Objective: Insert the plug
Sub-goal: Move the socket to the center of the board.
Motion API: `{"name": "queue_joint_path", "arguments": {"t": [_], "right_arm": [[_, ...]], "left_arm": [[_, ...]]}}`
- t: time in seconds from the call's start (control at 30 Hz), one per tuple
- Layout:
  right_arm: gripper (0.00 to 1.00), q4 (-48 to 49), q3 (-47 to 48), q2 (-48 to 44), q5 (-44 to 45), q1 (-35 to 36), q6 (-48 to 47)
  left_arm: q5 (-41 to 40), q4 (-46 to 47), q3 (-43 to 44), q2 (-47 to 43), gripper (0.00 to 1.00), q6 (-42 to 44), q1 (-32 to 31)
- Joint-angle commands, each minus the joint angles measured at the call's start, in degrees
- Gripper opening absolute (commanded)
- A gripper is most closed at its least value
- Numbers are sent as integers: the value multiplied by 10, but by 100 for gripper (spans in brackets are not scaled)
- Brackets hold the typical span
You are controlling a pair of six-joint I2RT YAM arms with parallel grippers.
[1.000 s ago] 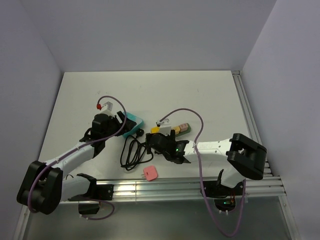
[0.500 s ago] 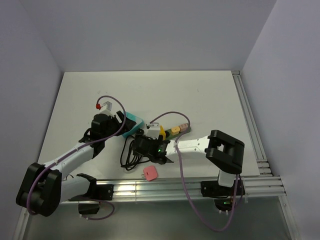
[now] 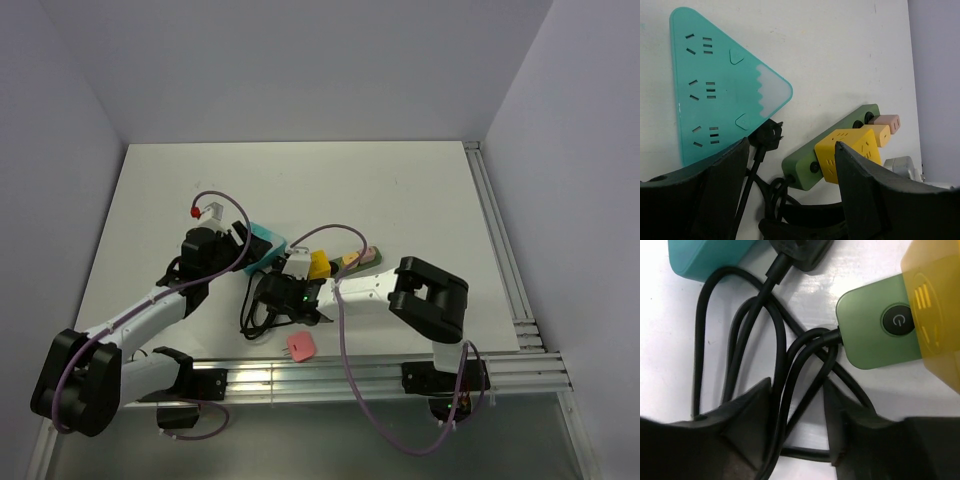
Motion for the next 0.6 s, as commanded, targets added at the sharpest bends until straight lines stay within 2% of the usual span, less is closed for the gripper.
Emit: {"name": "queue_joint_path", "arguments": {"t": [0.0,0.03,0.07,0.1,0.17,0.3,0.53,0.57], "right_arm": [[45,31,-6,21,-31,-8,4],[34,51,-15,22,-41,-12,1],[28,63,-27,22,-52,-17,1],[12,91,-57,9,-67,-32,2],[2,126,-98,-14,-79,-51,-2],[0,149,-177,-79,-78,-102,-16],[0,120,-215,-179,-72,-208,-77],[0,115,-218,-191,-72,-242,-82]], "left_arm": [[-1,3,-1,-16,74,1,2],[-1,2,-1,-17,74,0,2],[-1,3,-2,-18,74,1,2],[-4,2,-2,-19,74,1,2],[-3,3,-3,-17,74,2,2],[2,4,2,-3,74,1,2],[-8,1,-1,-11,77,2,2],[-10,1,-3,-13,77,2,1]]}}
